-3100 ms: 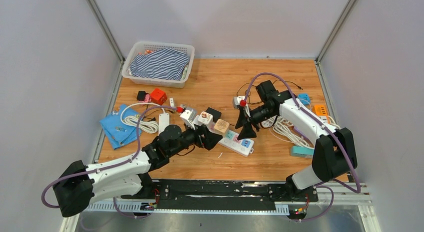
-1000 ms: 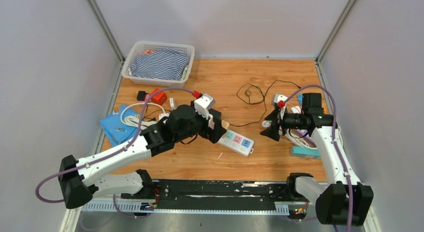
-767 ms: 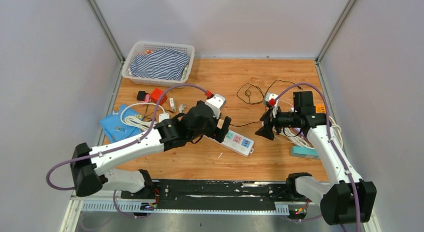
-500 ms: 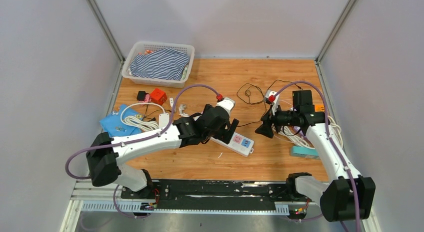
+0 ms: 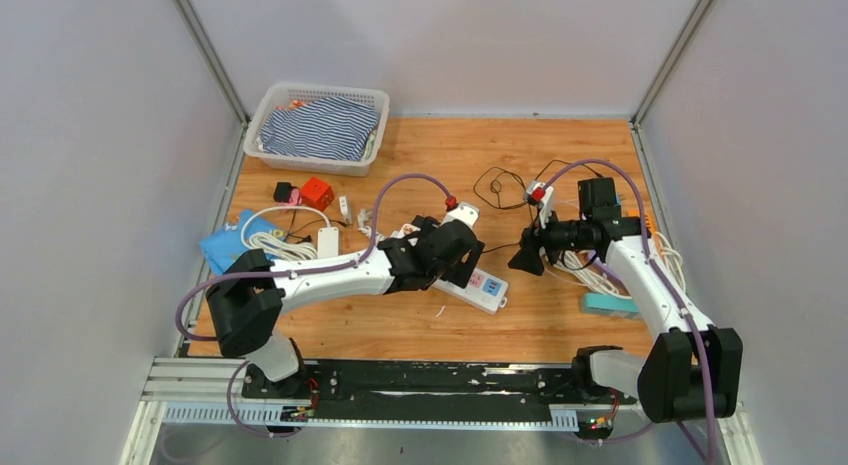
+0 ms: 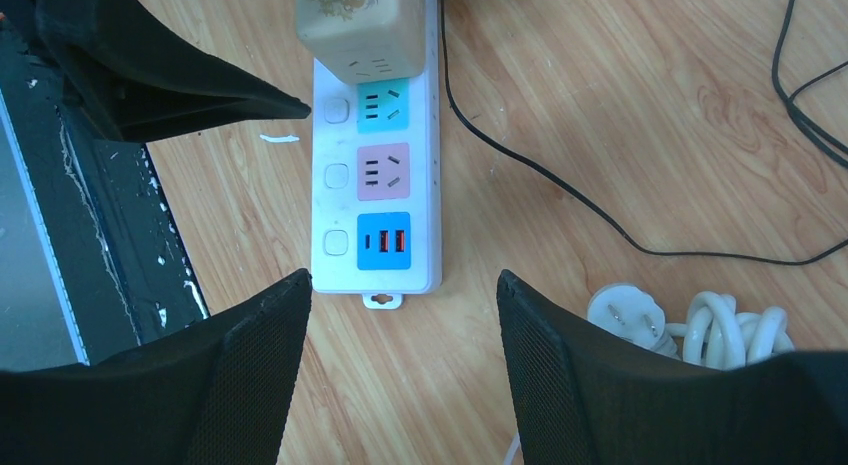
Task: Pull the plug off the socket
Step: Remove the plug from the socket.
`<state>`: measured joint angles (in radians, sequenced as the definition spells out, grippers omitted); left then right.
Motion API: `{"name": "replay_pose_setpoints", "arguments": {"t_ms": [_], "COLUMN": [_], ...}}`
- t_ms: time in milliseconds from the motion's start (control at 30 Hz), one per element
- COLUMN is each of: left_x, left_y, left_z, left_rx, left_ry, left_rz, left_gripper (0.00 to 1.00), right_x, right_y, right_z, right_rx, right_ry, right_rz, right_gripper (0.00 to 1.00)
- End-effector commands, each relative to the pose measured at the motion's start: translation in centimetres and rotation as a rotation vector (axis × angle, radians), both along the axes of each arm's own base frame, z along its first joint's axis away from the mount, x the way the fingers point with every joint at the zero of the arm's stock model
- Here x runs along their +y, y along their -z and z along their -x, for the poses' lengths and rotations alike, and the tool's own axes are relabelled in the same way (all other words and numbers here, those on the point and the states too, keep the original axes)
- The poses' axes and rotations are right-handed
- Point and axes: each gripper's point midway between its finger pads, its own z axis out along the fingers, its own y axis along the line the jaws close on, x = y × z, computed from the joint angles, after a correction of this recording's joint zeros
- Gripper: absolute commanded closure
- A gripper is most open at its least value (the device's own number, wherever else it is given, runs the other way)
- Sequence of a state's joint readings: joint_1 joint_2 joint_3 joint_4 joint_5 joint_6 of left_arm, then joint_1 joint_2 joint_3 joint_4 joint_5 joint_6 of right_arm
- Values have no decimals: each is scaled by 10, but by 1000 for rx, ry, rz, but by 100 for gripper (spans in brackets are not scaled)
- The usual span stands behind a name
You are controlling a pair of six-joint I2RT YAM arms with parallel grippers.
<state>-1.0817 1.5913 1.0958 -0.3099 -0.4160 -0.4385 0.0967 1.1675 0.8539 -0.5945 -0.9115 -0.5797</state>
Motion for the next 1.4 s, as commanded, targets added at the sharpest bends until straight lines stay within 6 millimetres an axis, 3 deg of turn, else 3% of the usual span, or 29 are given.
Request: {"name": "replay_pose_setpoints", "arguments": {"t_ms": [0, 400, 800, 1133, 1267, 1367], "left_x": [-1, 1, 2, -1, -1, -2], "left_y": [3, -9, 16, 30, 31, 33], "left_z": [-9, -21, -21, -21, -22, -21], "left_rx": [-35, -115, -82, -32, -32, -25], "left_ry": [-58, -47, 26, 37, 32, 41], "left_rz": [6, -33, -145, -111, -113, -114], "left_gripper": [16, 16, 20, 27, 43, 68], "right_x": [3, 1, 2, 1, 1, 4], "right_y": [-1, 6, 7, 7, 9, 10], "right_z": [-3, -5, -5, -5, -5, -3], "right_rx": [3, 15, 16, 14, 21, 40], "right_ry": [-8, -4, -7, -5, -8, -17], "right_rz": [7, 29, 31, 36, 33, 17], "right_gripper": [30, 30, 30, 30, 30, 30]}}
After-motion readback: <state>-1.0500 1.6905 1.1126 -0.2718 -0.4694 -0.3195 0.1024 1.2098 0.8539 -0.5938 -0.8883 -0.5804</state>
